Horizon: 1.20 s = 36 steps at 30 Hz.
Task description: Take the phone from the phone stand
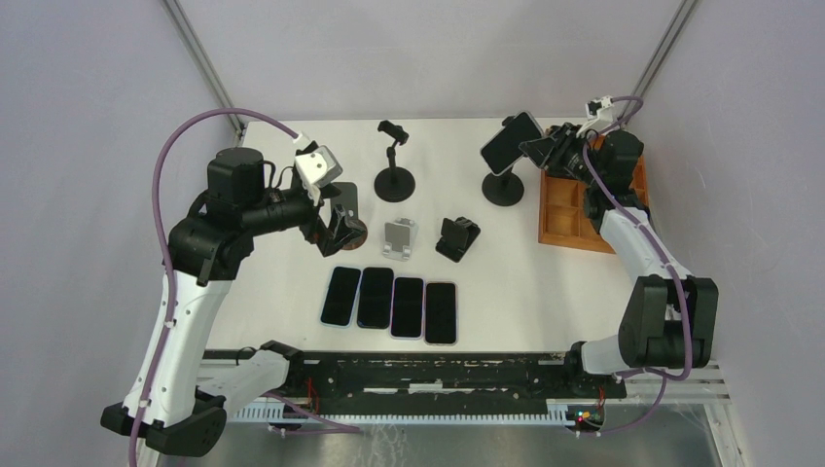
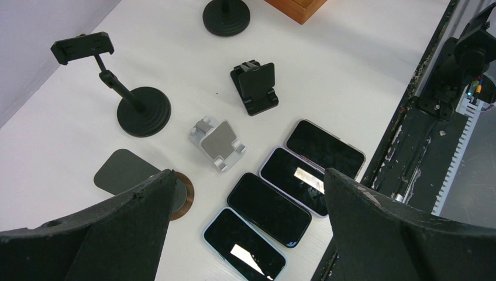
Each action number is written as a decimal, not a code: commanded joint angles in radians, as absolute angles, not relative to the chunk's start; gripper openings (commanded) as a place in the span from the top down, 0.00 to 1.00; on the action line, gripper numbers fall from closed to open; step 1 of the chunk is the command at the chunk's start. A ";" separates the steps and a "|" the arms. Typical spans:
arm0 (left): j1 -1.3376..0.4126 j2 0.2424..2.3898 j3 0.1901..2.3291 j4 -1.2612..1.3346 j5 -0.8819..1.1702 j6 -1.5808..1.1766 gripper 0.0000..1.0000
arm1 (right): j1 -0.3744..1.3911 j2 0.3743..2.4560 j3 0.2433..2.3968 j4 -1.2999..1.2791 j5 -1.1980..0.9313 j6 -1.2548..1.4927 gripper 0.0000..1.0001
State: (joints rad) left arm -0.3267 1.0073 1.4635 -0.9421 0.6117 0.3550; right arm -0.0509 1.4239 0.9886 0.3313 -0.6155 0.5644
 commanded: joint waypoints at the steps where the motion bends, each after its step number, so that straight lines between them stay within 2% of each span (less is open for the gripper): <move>1: -0.324 1.000 1.485 -0.940 0.632 0.370 0.00 | -0.064 1.359 1.011 0.340 -0.545 0.537 0.65; 9: -0.323 0.999 1.478 -0.940 0.639 0.370 0.00 | -0.035 1.347 0.996 0.344 -0.541 0.517 0.40; 13: -0.324 1.001 1.481 -0.940 0.639 0.368 0.00 | -0.015 1.370 1.030 0.338 -0.543 0.506 0.37; 20: -0.324 0.991 1.476 -0.940 0.630 0.374 0.00 | -0.009 1.399 1.046 0.327 -0.558 0.502 0.54; 28: -0.324 0.995 1.474 -0.940 0.632 0.375 0.00 | -0.005 1.410 1.097 0.346 -0.565 0.520 0.90; 31: -0.324 0.991 1.469 -0.940 0.631 0.381 0.00 | -0.006 1.409 1.136 0.357 -0.579 0.547 1.00; 36: -0.324 0.992 1.461 -0.940 0.632 0.382 0.00 | -0.006 1.409 1.213 0.375 -0.580 0.595 1.00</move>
State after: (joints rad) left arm -0.3267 1.0054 1.4631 -0.9451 0.6121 0.3561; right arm -0.0048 1.4246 1.0863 0.2844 -0.5648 0.5159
